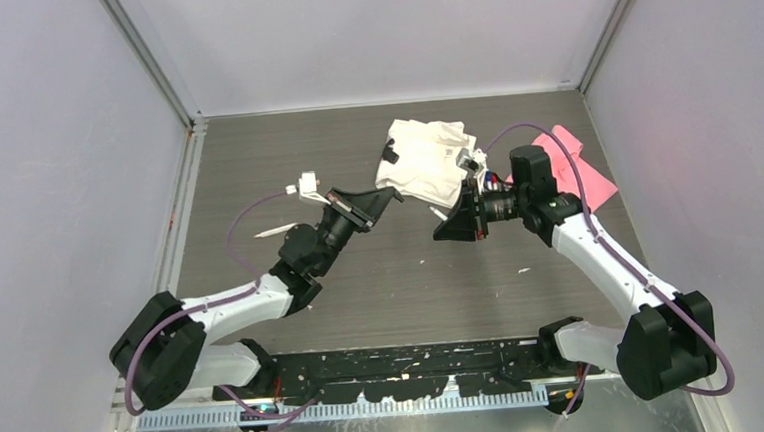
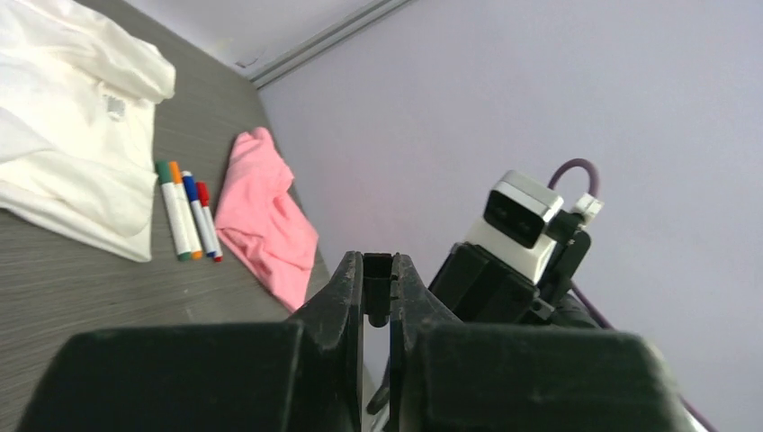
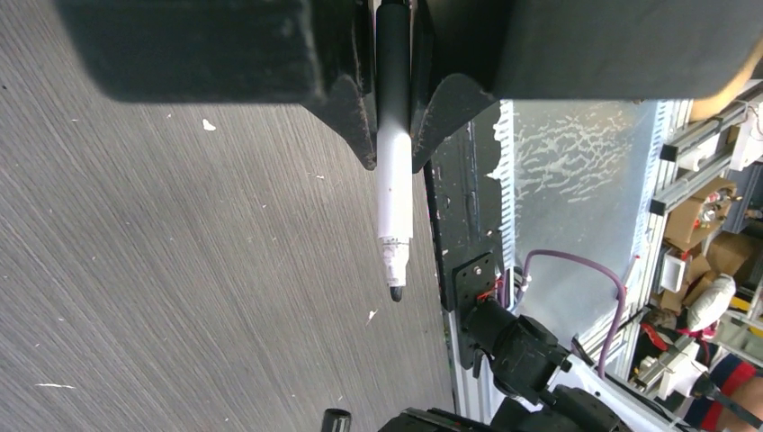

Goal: Insert the pens into the pen caps
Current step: Insert the pen cap onto the pen.

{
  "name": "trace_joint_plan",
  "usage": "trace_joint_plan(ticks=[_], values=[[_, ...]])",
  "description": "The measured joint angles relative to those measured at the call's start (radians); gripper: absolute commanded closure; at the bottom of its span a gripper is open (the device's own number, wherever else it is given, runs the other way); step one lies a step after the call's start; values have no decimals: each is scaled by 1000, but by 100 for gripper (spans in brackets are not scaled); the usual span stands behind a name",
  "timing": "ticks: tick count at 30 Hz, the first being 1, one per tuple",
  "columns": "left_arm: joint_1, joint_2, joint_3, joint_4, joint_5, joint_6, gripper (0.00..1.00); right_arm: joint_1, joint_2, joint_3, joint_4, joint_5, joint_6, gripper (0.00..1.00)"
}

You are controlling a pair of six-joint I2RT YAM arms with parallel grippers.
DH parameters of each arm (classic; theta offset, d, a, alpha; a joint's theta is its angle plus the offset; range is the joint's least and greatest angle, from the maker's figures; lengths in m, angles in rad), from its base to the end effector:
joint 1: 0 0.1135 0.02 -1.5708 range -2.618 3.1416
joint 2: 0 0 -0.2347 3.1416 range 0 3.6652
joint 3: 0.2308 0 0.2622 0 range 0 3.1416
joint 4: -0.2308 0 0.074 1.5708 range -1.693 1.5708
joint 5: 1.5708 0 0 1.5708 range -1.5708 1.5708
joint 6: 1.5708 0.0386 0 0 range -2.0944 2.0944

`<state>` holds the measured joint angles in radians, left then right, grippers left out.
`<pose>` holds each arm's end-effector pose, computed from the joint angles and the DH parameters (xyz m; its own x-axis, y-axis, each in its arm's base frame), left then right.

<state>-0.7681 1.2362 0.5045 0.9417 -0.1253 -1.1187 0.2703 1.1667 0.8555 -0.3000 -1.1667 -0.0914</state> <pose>0.2067 -0.1930 0.2327 -0.4755 -0.7816 -0.4038 0.3976 0.2186 -0.8911 0.2431 0.1042 0.2571 -0.4749 -0.1688 -0.8637 -0.8777 0.1631 0.4507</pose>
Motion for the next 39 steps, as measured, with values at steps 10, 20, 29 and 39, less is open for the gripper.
trace_joint_plan(ticks=[10, 20, 29, 39], values=[[-91, 187, 15, 282, -160, -64, 99, 39, -1, -37, 158, 22, 158, 99], [-101, 220, 15, 364, -182, -87, 99, 56, 8, -39, 172, 95, 177, 99], [-105, 236, 17, 379, -172, -102, 99, 57, 12, -39, 174, 146, 194, 99], [-109, 272, 40, 380, -140, -113, 99, 62, 12, -43, 194, 154, 215, 99]])
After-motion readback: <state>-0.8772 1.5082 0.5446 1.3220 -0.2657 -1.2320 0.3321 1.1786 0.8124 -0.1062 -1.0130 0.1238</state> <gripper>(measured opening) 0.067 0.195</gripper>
